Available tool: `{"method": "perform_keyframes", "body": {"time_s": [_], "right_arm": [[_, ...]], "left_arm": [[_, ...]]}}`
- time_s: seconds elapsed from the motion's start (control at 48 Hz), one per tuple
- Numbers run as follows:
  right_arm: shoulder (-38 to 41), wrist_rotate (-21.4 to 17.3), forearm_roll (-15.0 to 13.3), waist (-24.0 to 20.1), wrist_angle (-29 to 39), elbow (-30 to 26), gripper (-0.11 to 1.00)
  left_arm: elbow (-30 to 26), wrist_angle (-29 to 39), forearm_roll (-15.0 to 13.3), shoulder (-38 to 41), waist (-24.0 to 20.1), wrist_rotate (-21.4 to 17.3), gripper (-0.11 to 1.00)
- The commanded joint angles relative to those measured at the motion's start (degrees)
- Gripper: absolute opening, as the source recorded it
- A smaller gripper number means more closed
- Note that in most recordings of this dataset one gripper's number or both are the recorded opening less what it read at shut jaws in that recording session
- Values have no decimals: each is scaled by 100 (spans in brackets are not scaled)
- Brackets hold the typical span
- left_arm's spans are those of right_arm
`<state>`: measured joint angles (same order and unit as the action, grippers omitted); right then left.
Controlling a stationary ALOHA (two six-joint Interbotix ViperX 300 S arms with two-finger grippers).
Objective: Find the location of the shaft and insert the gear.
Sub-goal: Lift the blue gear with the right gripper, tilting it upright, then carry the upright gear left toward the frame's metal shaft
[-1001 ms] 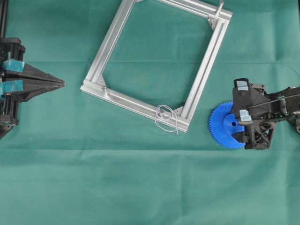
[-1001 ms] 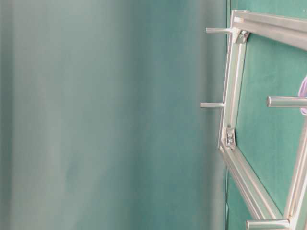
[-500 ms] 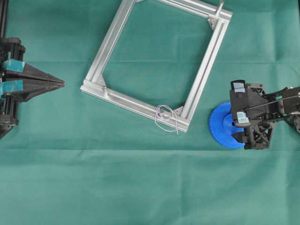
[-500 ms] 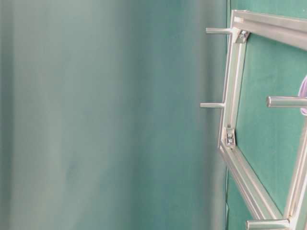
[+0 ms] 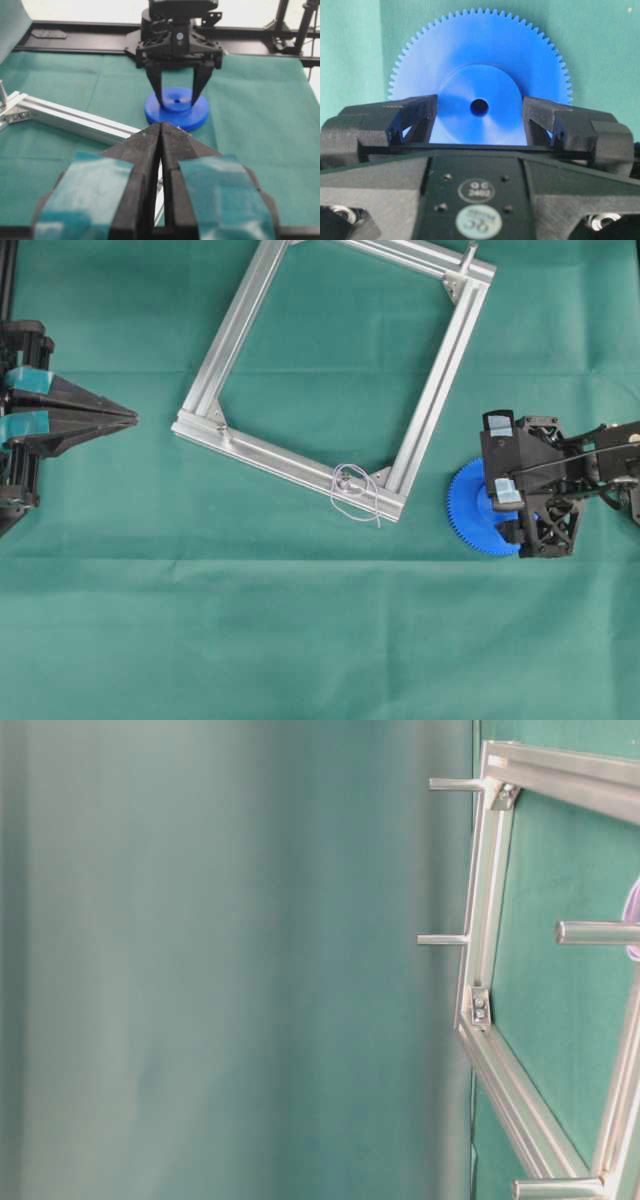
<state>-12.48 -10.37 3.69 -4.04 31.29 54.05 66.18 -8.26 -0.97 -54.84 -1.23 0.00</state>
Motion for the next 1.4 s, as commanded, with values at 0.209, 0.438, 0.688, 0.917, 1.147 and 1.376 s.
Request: {"method": "perform_keyframes", "body": {"time_s": [0.209, 0.438, 0.688, 0.917, 1.147, 1.376], "right_arm": [[-387, 0, -105, 18, 448, -501, 71], [-501, 0, -246, 9, 949, -976, 71], [-510, 0, -580, 9, 1336, -1406, 71], [-387, -97, -598, 18, 1327, -1688, 71], [53, -264, -694, 18, 1397, -2232, 71], [563, -281, -703, 26, 1406, -2821, 71]], "left_arm": [[-132, -26, -9, 44, 0, 9, 4], [-132, -26, -9, 44, -9, 18, 4], [-123, 0, -9, 62, -9, 18, 4], [-123, 9, -9, 62, 0, 9, 4], [-132, 9, -9, 53, 0, 9, 4], [-141, 18, -9, 44, -9, 18, 4]]}}
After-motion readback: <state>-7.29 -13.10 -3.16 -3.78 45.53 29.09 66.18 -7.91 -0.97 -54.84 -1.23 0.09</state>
